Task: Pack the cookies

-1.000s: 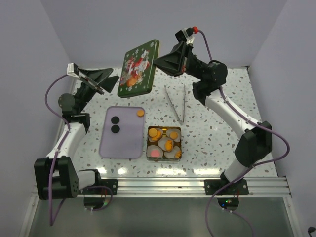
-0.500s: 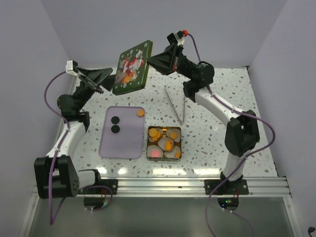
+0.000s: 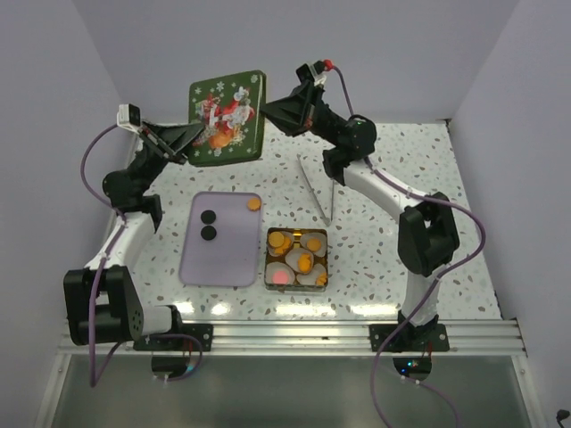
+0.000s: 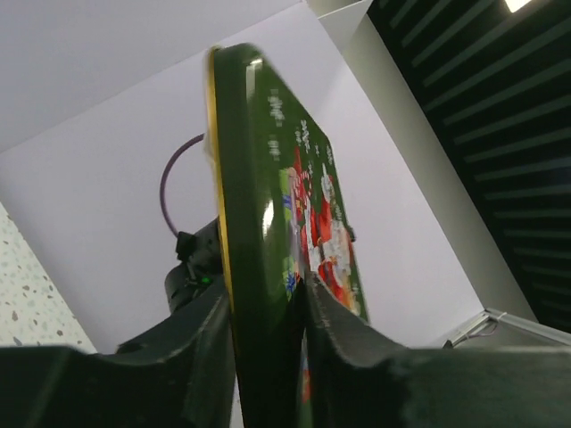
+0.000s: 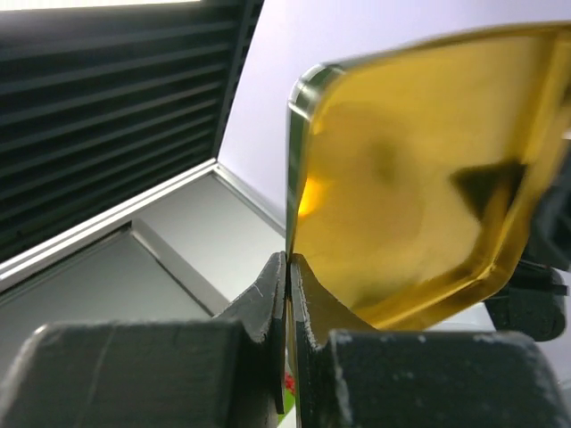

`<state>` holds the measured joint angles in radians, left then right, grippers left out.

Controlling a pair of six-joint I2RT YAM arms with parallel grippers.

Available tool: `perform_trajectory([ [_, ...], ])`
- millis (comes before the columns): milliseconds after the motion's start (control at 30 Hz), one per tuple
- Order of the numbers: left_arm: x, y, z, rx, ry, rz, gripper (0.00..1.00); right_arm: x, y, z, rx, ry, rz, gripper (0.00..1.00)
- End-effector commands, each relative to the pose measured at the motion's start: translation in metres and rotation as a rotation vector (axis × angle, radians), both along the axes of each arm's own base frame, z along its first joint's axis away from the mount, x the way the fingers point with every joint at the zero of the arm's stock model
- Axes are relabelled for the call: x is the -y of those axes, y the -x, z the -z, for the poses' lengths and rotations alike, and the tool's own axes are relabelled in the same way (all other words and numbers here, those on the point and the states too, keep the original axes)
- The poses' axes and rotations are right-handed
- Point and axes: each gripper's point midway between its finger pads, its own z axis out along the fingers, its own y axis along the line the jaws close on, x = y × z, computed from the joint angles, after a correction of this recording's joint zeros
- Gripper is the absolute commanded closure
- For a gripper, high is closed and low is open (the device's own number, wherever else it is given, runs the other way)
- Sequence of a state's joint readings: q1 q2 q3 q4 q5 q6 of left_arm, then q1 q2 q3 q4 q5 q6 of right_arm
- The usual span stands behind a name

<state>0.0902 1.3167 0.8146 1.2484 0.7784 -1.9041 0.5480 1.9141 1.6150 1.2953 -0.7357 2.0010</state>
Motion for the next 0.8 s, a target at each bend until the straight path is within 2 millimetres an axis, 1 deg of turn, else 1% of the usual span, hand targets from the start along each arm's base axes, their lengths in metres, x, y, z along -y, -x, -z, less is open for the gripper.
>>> perform_trajectory([
  [0, 0.001, 0.018, -0.023, 0.135, -0.041, 0.017, 0.71, 0.028, 0.022, -0.013, 0.025, -0.12, -0.053, 1.0],
  [33, 0.0, 0.017, -0.023, 0.131, -0.042, 0.016, 0.75, 0.029, 0.022, -0.009, 0.018, -0.111, -0.05, 1.0],
  [67, -0.001, 0.017, -0.022, 0.131, -0.044, 0.017, 0.78, 0.026, 0.023, 0.0, 0.018, -0.077, -0.051, 1.0],
  [100, -0.001, 0.016, -0.022, 0.129, -0.044, 0.015, 0.85, 0.022, 0.021, 0.007, -0.003, -0.043, -0.052, 0.86],
  [133, -0.001, 0.015, -0.022, 0.129, -0.044, 0.017, 0.87, 0.019, 0.02, 0.012, 0.009, -0.018, -0.035, 0.75],
  [167, -0.001, 0.014, -0.021, 0.127, -0.045, 0.015, 0.89, 0.019, 0.022, 0.014, 0.014, 0.006, -0.027, 0.59],
  [200, -0.001, 0.014, -0.021, 0.125, -0.045, 0.015, 0.91, 0.013, 0.021, 0.021, -0.009, 0.063, -0.031, 0.35],
  [233, -0.001, 0.013, -0.02, 0.124, -0.046, 0.017, 0.92, 0.011, 0.02, 0.025, -0.006, 0.091, -0.021, 0.28],
  [267, -0.002, 0.013, -0.02, 0.122, -0.047, 0.014, 0.94, 0.011, 0.024, 0.023, 0.032, 0.11, 0.007, 0.21],
  [300, -0.002, 0.012, -0.019, 0.118, -0.048, 0.011, 0.95, 0.006, 0.021, 0.032, 0.004, 0.165, 0.002, 0.2],
  [333, -0.002, 0.01, -0.018, 0.112, -0.049, 0.009, 0.95, 0.005, 0.021, 0.034, 0.025, 0.18, 0.02, 0.19],
  [400, -0.002, 0.009, -0.013, 0.103, -0.056, 0.004, 0.97, 0.003, 0.02, 0.043, 0.0, 0.225, 0.021, 0.19],
  [433, -0.002, 0.008, -0.011, 0.096, -0.059, 0.0, 0.98, 0.003, 0.02, 0.049, 0.001, 0.24, 0.03, 0.19],
  [533, -0.003, 0.007, -0.002, 0.067, -0.06, -0.008, 1.0, 0.003, 0.02, 0.059, -0.011, 0.281, 0.055, 0.21],
  [600, -0.002, 0.008, 0.007, 0.047, -0.065, -0.017, 1.0, 0.003, 0.02, 0.07, -0.047, 0.33, 0.069, 0.25],
  [633, -0.002, 0.006, 0.013, 0.02, -0.066, -0.019, 1.0, 0.002, 0.018, 0.076, -0.025, 0.359, 0.097, 0.27],
  [667, -0.002, 0.007, 0.022, 0.003, -0.074, -0.027, 0.99, -0.001, 0.014, 0.09, -0.079, 0.417, 0.101, 0.31],
  [700, -0.002, 0.006, 0.027, -0.015, -0.082, -0.026, 0.95, -0.001, 0.013, 0.096, -0.089, 0.45, 0.11, 0.34],
  [733, 0.002, 0.004, 0.039, -0.067, -0.092, -0.015, 0.93, 0.001, 0.014, 0.098, -0.045, 0.479, 0.15, 0.37],
  [767, 0.004, 0.005, 0.049, -0.084, -0.114, -0.02, 0.91, 0.0, 0.011, 0.114, -0.102, 0.549, 0.15, 0.46],
])
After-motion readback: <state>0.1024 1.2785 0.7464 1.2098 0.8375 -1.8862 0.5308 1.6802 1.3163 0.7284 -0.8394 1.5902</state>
